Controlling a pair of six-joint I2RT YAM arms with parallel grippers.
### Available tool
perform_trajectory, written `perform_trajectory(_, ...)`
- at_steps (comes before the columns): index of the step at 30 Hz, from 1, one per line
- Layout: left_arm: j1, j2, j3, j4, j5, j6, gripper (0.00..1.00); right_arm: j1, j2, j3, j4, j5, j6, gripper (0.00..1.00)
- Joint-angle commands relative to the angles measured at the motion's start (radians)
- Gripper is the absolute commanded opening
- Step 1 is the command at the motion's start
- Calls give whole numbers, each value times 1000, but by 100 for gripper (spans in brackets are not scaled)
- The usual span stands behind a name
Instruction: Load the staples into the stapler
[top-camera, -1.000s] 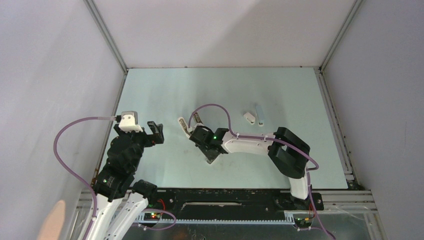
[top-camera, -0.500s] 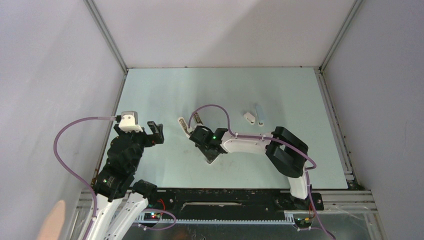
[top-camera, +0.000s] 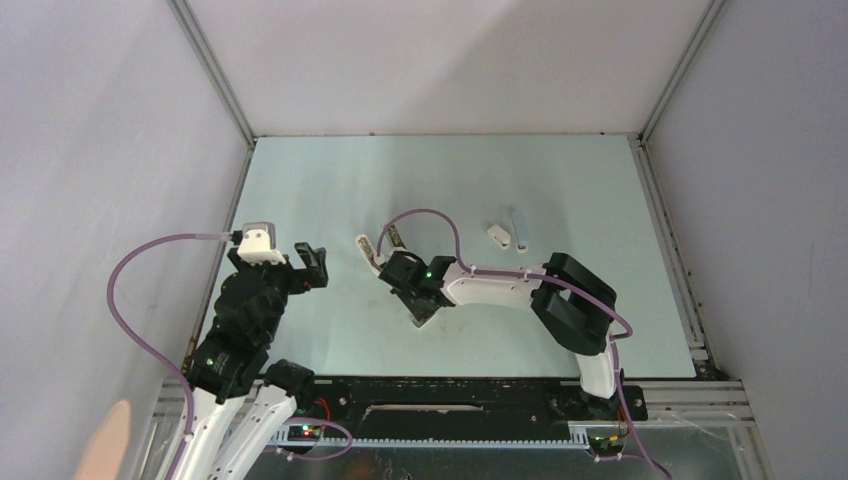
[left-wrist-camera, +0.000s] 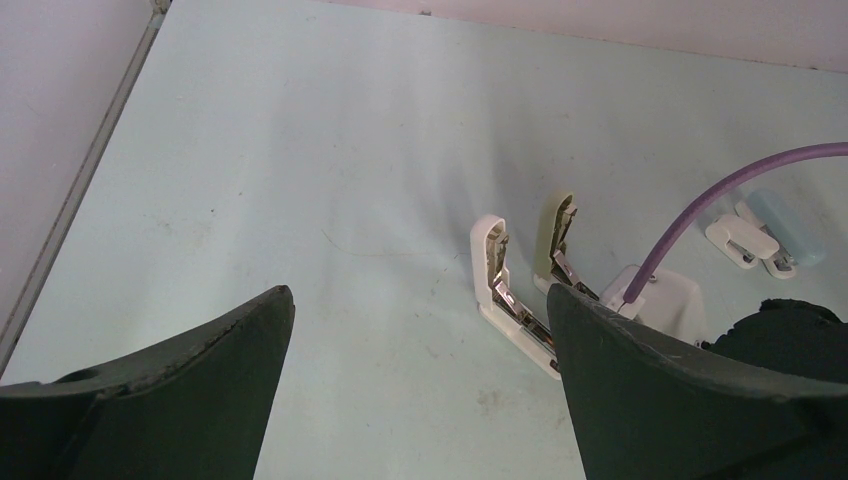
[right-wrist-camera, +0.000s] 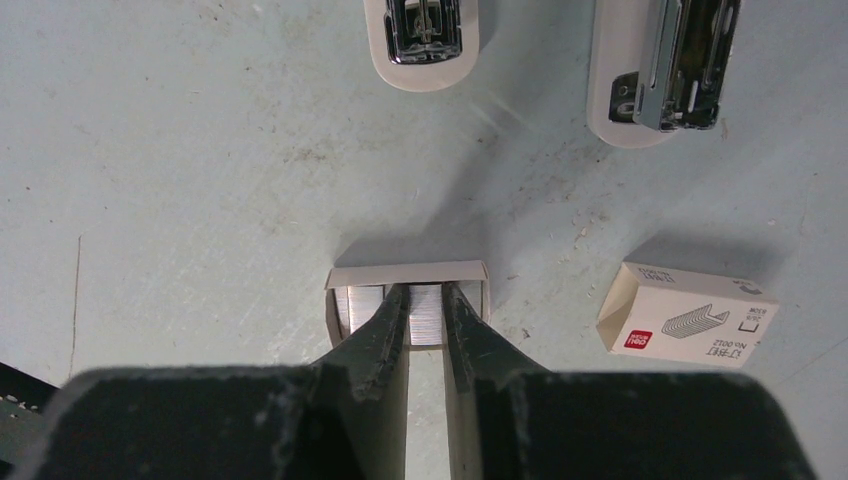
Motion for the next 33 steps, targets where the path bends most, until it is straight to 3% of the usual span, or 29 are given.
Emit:
perform_trajectory(1, 8, -3, -10, 30, 17, 11, 100, 0, -93, 2, -17, 20, -8, 11)
perform_trajectory(13, 9, -11, -10, 30, 23, 12, 100, -76, -230, 3, 112, 33, -126, 11)
perform_trajectory(24, 12, 5, -8, 29, 24, 17, 100, -174, -144, 3, 314, -57, -278, 11)
perform_trajectory(33, 22, 25, -7, 34, 26, 18, 100, -217, -72, -31, 443, -163, -301, 11)
